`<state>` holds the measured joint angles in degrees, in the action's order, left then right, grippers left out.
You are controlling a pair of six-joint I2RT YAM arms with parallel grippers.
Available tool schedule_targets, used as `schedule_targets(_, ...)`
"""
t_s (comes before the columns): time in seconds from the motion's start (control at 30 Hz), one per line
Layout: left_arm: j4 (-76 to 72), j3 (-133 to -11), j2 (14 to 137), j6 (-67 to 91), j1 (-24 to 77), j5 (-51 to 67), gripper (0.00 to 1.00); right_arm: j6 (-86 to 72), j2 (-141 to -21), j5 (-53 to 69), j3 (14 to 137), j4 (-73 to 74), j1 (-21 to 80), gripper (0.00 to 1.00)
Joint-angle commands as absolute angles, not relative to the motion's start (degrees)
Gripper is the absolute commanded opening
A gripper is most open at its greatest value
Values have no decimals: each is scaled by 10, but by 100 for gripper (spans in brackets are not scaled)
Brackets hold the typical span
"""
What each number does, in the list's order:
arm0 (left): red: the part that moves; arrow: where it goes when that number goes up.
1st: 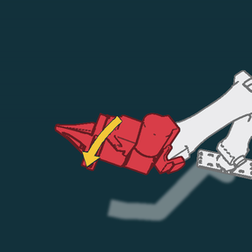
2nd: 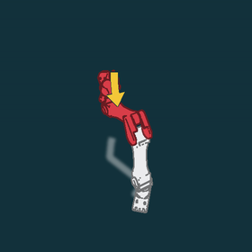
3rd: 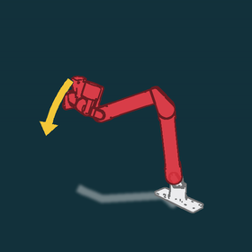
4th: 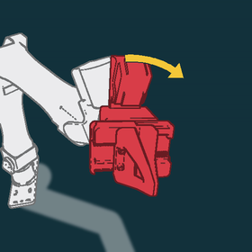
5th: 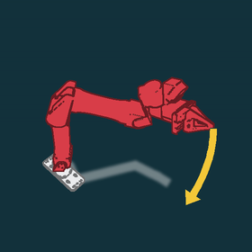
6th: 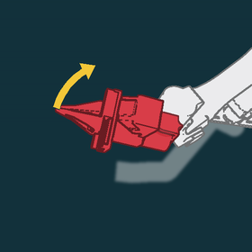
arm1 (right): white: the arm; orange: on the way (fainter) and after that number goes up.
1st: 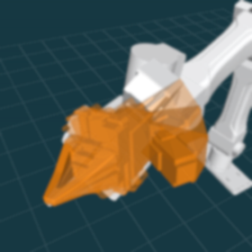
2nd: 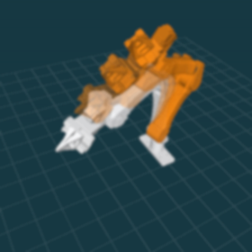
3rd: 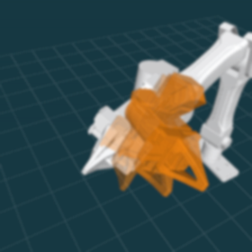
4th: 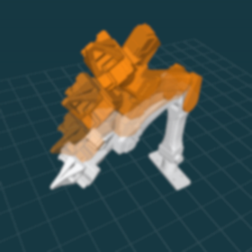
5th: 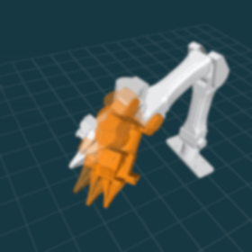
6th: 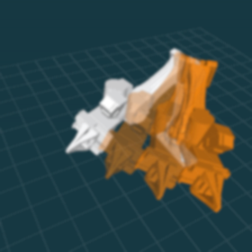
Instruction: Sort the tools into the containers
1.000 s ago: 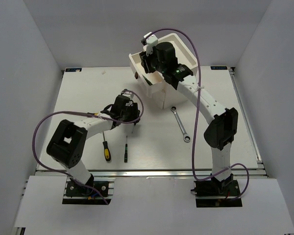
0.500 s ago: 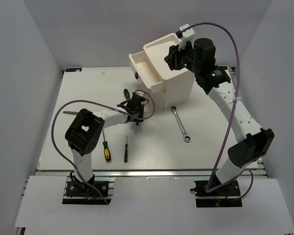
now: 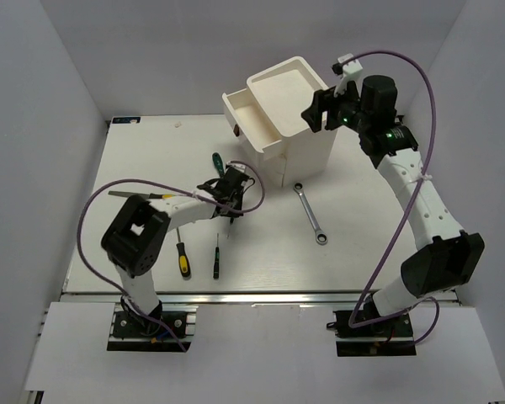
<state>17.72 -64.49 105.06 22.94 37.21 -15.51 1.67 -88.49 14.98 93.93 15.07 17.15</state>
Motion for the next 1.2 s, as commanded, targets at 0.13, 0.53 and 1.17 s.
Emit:
schedule_targets(0.13, 169, -612, 821, 272, 374, -71, 0, 55, -789, 301, 829, 85, 123, 66)
schedule_targets(0.53, 4, -777, 858, 481, 334, -101, 0, 41, -734, 309, 725, 54, 112, 11)
schedule_targets(1.17, 49, -1018, 1074, 597, 264, -121, 44, 110, -660, 444, 621, 95, 112, 54)
